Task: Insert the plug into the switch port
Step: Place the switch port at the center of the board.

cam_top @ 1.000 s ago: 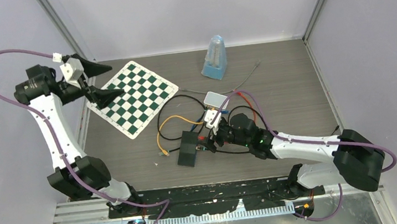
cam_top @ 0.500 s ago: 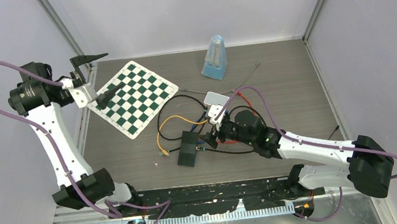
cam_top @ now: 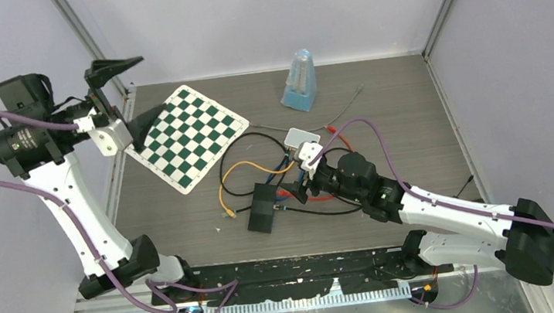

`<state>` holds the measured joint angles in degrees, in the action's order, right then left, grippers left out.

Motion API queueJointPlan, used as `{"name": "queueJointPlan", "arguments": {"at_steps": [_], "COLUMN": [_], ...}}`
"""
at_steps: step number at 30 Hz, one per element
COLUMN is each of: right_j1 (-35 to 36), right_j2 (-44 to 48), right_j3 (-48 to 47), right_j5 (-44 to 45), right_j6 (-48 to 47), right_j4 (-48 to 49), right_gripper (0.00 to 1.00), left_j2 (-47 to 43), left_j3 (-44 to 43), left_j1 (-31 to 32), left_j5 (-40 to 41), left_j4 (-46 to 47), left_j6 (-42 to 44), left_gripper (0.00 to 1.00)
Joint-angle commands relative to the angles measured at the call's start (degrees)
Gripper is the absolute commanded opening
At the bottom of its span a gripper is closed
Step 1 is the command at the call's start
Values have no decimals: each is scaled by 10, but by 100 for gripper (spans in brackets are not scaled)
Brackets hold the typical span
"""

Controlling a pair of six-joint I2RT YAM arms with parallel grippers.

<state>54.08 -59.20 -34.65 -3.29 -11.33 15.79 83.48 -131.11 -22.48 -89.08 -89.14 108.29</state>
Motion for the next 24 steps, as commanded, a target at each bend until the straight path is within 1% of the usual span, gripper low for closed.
{"name": "queueJointPlan", "arguments": {"at_steps": [1,4,7,9,14,16,19,21,22,24], "right_j1": [0,1,1,1,1,1,1,1,1,0], "right_j2": [19,33,60,79,111,120,137,148,154,160], "right_j3": [-42,-50,-43,-38,-33,-33,-26,-18,-14,-10], "right_j5": [26,41,68,81,98,117,118,118,118,121], "right_j6": [36,55,73,81,108,131,141,144,145,144], "right_j4": [-5,-25,-33,-41,-73,-86,-93,-91,-90,-88], "right_gripper": [80,80,81,81,81,81,81,81,81,81], "left_j2": [-45,-90,-121,-138,-188,-222,-259,-271,-266,-245], "left_j3": [145,277,390,430,480,496,508,511,506,479], "left_j1": [18,70,112,121,130,148,182,226,251,261], "left_j5": [-99,-99,-99,-99,-100,-100,-101,-102,-102,-102], "left_j4": [-93,-93,-94,-94,-93,-93,-91,-89,-88,-88], "left_j6": [-129,-181,-195,-203,-226,-204,-195,-229,-284,-390], "left_gripper": [100,100,99,100,100,100,100,100,100,100]}}
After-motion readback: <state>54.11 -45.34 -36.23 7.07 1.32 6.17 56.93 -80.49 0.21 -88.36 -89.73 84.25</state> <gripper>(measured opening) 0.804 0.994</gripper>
